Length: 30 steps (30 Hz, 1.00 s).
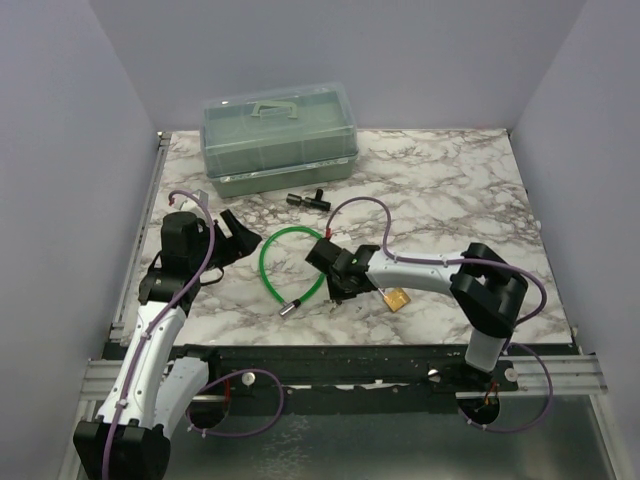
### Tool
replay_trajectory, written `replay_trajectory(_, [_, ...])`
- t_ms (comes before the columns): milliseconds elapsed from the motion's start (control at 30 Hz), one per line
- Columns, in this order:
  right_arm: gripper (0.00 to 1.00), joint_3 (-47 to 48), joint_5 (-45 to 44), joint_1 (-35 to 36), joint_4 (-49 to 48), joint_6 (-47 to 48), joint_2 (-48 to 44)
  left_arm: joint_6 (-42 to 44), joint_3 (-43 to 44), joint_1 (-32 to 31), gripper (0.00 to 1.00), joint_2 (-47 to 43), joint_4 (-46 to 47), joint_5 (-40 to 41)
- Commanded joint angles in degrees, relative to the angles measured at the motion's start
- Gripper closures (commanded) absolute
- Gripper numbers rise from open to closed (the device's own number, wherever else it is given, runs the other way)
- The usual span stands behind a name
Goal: Unlock with the key
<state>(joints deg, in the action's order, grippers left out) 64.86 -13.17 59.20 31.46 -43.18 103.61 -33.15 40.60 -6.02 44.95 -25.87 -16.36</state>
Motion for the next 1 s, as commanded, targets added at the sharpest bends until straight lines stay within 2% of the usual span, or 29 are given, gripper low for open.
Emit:
replay_trajectory(0, [0.95, -2.4, -1.5, 1.2, 4.6, -1.3, 5.2, 0.9, 0.9, -0.1, 0.22, -0.8, -0.4, 1.7])
replay_trajectory(67, [1.00, -2.5, -1.8, 1.2, 4.4, -1.5, 4.9, 0.9, 0.9, -0.1, 0.22, -0.9, -0.4, 1.7])
replay_trajectory(300, [1.00, -3.6, -2.0, 1.2, 2.2, -1.1, -0.4, 0.5, 1.0, -0.1, 0.22, -1.6, -0.4, 1.2])
replay_trajectory(767, [1.00, -8.7, -2.3, 1.1, -7.5, -3.4, -13.6, -8.2, -1.5, -0.3, 0.24, -2.6, 5.9, -9.9])
replay_trajectory(967, [1.00, -9.2, -3.3, 0.8, -12.0, -3.5, -17.9, -11.5, -3.0, -1.1, 0.26, -1.7, 9.7, -11.8])
